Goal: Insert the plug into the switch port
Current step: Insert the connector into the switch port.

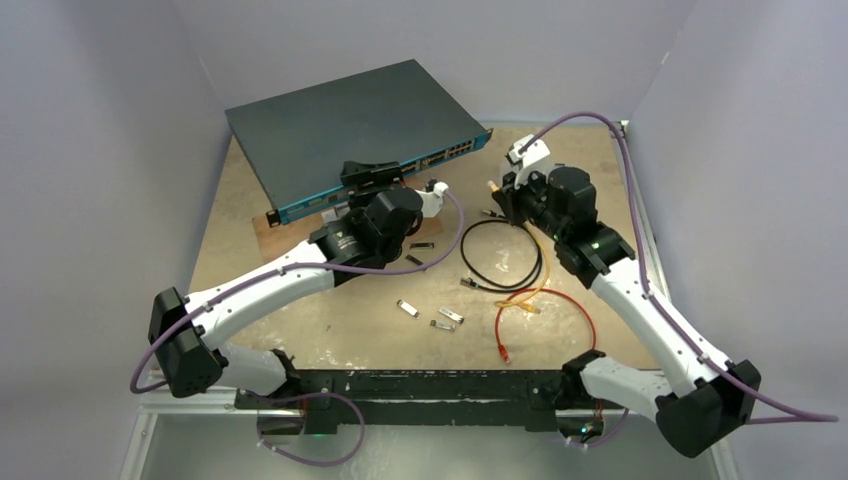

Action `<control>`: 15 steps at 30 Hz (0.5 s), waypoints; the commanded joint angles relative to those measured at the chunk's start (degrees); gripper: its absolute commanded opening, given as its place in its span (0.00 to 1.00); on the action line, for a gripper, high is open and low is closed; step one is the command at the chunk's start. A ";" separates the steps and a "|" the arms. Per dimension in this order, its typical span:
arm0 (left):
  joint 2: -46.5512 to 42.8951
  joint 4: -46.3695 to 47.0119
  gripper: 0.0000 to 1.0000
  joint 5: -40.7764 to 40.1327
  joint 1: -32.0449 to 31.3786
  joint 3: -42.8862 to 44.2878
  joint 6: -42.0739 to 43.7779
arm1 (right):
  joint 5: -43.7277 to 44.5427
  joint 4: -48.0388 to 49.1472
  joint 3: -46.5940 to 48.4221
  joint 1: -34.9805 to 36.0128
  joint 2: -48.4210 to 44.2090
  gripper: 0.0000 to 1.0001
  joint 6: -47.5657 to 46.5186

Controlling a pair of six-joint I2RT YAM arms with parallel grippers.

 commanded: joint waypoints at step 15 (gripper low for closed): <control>-3.53 5.14 0.39 -0.39 0.28 -4.70 1.47 | -10.81 3.94 11.94 -3.29 11.59 0.00 -2.74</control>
